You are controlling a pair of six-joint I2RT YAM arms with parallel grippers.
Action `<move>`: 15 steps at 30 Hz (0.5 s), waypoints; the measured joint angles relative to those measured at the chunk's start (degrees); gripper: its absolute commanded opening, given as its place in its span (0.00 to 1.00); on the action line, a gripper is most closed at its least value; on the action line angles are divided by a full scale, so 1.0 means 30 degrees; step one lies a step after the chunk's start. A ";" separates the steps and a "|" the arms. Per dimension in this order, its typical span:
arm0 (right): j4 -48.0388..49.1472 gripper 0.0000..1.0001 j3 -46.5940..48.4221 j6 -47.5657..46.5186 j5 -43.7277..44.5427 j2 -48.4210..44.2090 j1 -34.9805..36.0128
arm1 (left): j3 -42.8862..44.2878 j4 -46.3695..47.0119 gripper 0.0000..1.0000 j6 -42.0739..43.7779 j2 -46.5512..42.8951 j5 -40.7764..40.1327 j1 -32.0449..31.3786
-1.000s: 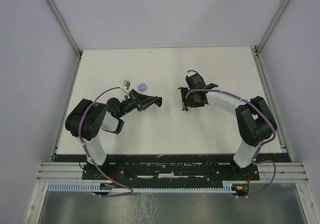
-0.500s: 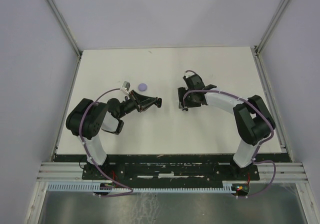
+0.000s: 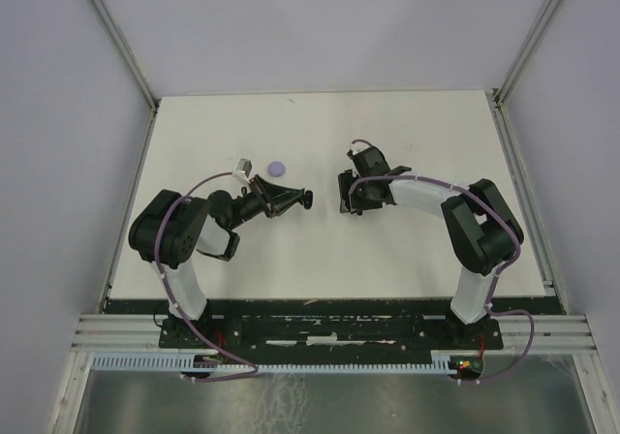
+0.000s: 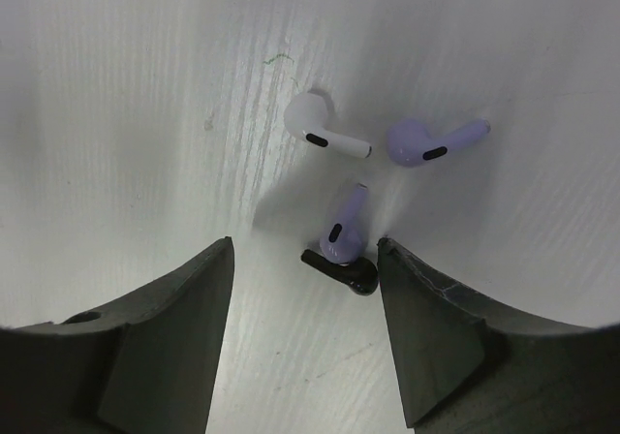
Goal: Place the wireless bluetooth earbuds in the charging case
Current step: Pick up the earbud from the center of the board.
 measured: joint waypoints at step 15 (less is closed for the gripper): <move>0.0080 0.69 -0.0022 -0.0051 -0.0029 0.0007 0.1056 | -0.0029 0.0007 0.03 0.0000 0.0219 0.0036 0.0175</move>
